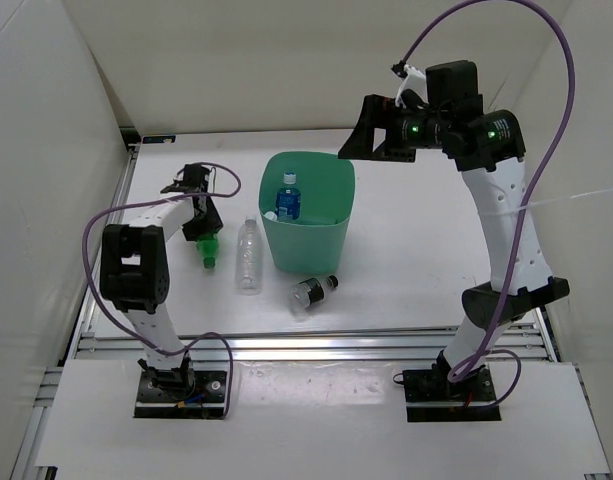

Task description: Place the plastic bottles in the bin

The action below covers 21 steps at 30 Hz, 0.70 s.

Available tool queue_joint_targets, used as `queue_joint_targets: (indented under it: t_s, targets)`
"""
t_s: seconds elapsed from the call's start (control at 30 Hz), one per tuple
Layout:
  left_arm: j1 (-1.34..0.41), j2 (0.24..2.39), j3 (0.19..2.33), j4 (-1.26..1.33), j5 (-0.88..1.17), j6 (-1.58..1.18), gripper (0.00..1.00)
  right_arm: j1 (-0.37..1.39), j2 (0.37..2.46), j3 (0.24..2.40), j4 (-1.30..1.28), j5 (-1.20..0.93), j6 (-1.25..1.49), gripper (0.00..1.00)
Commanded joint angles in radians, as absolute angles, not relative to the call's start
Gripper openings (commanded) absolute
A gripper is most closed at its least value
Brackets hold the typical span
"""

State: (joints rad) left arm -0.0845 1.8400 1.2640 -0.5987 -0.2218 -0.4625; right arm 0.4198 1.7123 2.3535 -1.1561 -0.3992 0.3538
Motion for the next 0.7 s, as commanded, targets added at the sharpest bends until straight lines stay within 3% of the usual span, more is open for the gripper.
queue_joint_targets:
  t_s: [0.0,0.27,0.43,0.57,0.6,0.67]
  targets:
    - [-0.075,1.693,1.322,-0.661,-0.206,-0.524,0.43,0.416,1.71,2.372,-1.144,-0.411,0.328,1.0]
    - [-0.153,1.494,1.649,-0.77,-0.086,-0.635,0.47,0.416,1.72,2.318,-1.124,-0.42,0.328,1.0]
    - [-0.333,1.525,1.807,-0.694,0.041,-0.546,0.48,0.416,1.72,2.255,-1.1,-0.42,0.337,1.0]
    - [-0.44,1.58,1.807,-0.632,0.162,-0.506,0.49,0.416,1.71,2.194,-1.052,-0.42,0.357,1.0]
    - [-0.46,1.589,1.807,-0.632,0.172,-0.494,0.52,0.407,1.71,2.18,-1.037,-0.42,0.37,1.0]
    - [-0.5,1.598,1.784,-0.632,0.172,-0.483,0.69,0.407,1.71,2.169,-1.025,-0.42,0.37,1.0]
